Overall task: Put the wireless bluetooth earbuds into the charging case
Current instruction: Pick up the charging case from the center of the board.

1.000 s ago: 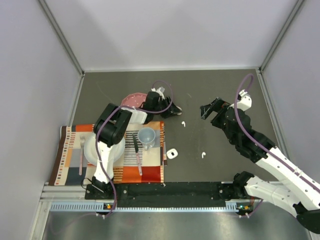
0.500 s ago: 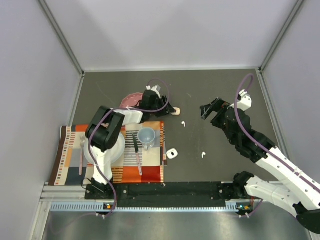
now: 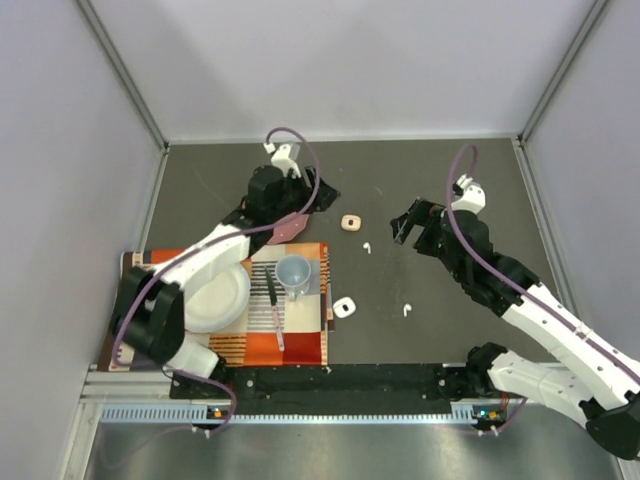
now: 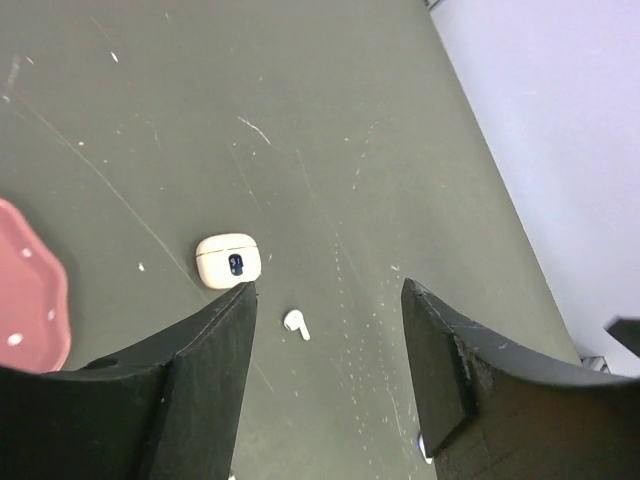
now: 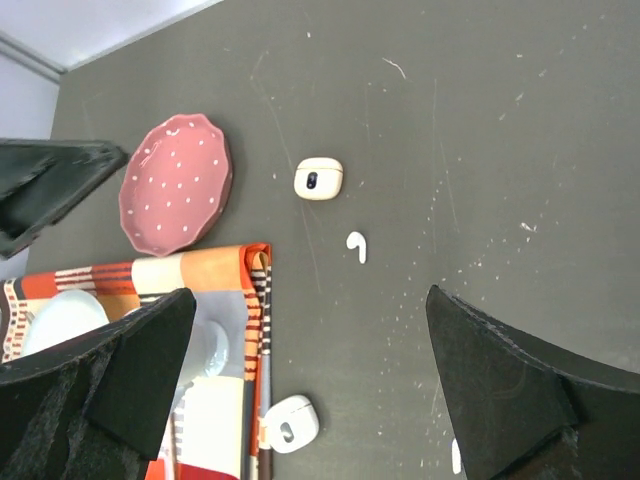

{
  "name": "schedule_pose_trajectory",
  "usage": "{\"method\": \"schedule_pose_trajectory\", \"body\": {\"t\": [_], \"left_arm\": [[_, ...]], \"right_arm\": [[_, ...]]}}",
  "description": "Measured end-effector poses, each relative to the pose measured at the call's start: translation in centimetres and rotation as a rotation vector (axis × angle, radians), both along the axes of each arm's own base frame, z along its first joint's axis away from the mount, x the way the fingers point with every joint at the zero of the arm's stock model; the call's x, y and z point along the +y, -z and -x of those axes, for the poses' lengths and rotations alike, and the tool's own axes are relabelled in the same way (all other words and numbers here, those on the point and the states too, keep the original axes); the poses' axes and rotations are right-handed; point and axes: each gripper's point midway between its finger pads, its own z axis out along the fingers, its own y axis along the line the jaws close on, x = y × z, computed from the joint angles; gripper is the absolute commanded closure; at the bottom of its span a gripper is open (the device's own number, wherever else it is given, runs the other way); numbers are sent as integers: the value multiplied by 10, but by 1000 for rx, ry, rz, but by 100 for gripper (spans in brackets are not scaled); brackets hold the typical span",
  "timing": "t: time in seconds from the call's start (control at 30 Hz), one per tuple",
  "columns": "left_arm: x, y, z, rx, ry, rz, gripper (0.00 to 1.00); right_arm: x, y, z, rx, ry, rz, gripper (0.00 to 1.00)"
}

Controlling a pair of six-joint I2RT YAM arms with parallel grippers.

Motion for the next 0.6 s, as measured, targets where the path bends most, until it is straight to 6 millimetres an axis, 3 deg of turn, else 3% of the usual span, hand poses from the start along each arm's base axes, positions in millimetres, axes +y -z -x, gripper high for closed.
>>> {"method": "schedule_pose_trajectory", "body": {"t": [0.1, 0.17, 0.27, 0.4, 0.5, 0.6], "left_arm": [[17, -26, 25, -69, -15, 19, 22], [27, -29, 44, -83, -15, 32, 19], [42, -24, 71, -90, -19, 43, 2], [70, -21, 103, -131, -71, 49, 1], [91, -37, 116, -210, -136, 60, 1], [110, -53, 123, -280, -211, 69, 1]], "right_arm": [[6, 1, -1, 9, -43, 29, 1], [12, -1, -2, 18, -69, 28, 1], [21, 7, 0, 64, -98, 0, 1], [34, 46, 11, 205, -110, -74, 1], [38, 87, 28, 345, -90, -103, 1], [41, 113, 42, 451, -61, -124, 2]]}}
